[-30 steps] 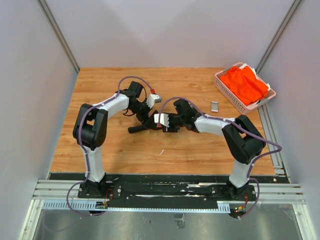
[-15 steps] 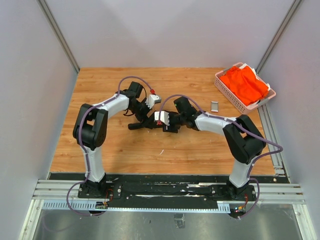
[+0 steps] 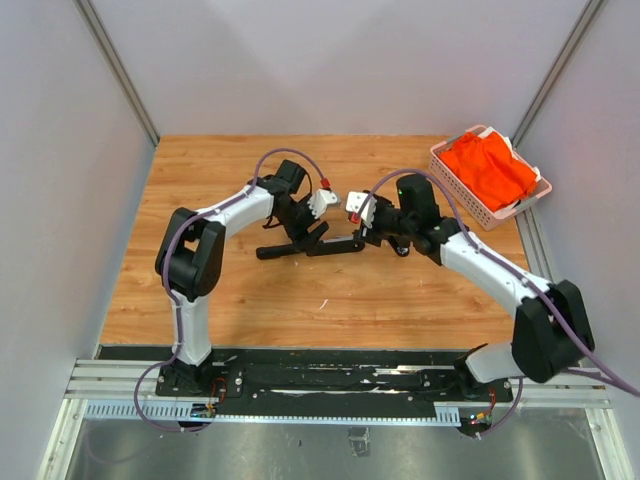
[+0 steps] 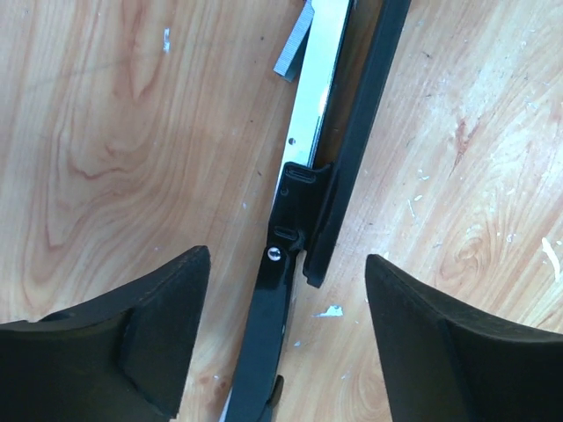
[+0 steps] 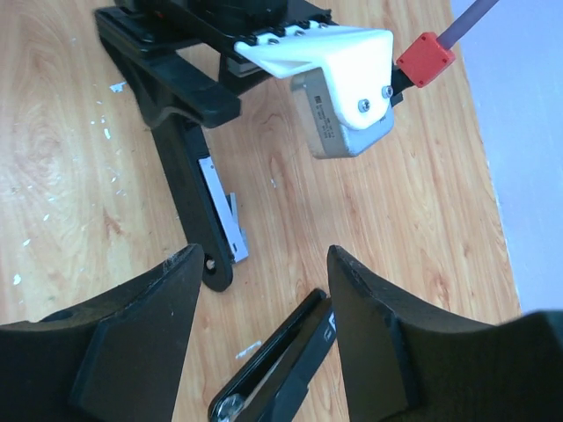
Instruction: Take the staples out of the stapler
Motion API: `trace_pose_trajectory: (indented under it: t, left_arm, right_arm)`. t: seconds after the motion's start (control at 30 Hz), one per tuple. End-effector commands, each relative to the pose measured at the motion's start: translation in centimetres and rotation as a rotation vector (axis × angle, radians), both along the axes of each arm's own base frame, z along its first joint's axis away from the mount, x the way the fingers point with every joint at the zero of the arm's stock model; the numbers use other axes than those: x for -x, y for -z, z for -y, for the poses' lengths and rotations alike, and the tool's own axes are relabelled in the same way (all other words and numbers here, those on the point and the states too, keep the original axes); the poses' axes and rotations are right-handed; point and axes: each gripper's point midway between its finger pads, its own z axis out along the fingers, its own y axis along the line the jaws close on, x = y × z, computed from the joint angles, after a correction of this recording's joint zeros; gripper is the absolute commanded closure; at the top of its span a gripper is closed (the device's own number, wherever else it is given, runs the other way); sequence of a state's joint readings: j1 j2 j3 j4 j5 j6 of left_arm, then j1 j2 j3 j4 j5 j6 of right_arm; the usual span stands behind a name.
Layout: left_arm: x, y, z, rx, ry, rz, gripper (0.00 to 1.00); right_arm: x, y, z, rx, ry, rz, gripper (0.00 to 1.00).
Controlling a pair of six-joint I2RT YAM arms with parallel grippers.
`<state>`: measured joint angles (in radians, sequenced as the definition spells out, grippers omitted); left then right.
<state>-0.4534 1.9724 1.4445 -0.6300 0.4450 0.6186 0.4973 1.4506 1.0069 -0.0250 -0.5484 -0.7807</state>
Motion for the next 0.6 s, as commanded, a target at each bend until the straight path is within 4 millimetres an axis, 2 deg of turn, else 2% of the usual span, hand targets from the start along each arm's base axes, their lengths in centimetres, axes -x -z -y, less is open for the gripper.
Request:
trace_pose_trajectory:
  t: [0.0, 0.1, 0.17, 0.27, 0.43, 0.57]
  left_arm:
    - [-0.6, 0.6, 0.2, -0.018, 0.015, -0.014, 0.28]
    - [-0.8, 0.6, 0.1, -0.035, -0.02, -0.027, 0.3]
    - [-0.2, 0.0, 0.1, -0.023, -0.019, -0.028, 0.25]
    - [0.3, -0.6, 0.0, -0.038, 0.003, 0.077, 0.19]
    - [1.3, 0.6, 0.1, -0.119, 0.06, 0.187, 0.16]
    - [0.6, 1.4, -0.4, -0.21, 0.043, 0.261, 0.16]
  right_arm:
    - [2.3, -0.9, 2.0, -0.019, 0.039, -0.018, 0.39]
    - [3.5, -2.0, 2.8, -0.038, 0.052, -0.002, 0.39]
    - [4.2, -2.7, 3.2, -0.053, 0.063, 0.012, 0.39]
    - [4.9, -3.2, 3.7, -0.061, 0.07, 0.031, 0.38]
    - [5.1, -2.7, 3.9, -0.075, 0.083, 0.024, 0.38]
    - [4.8, -2.1, 4.1, -0.062, 0.097, 0.018, 0.38]
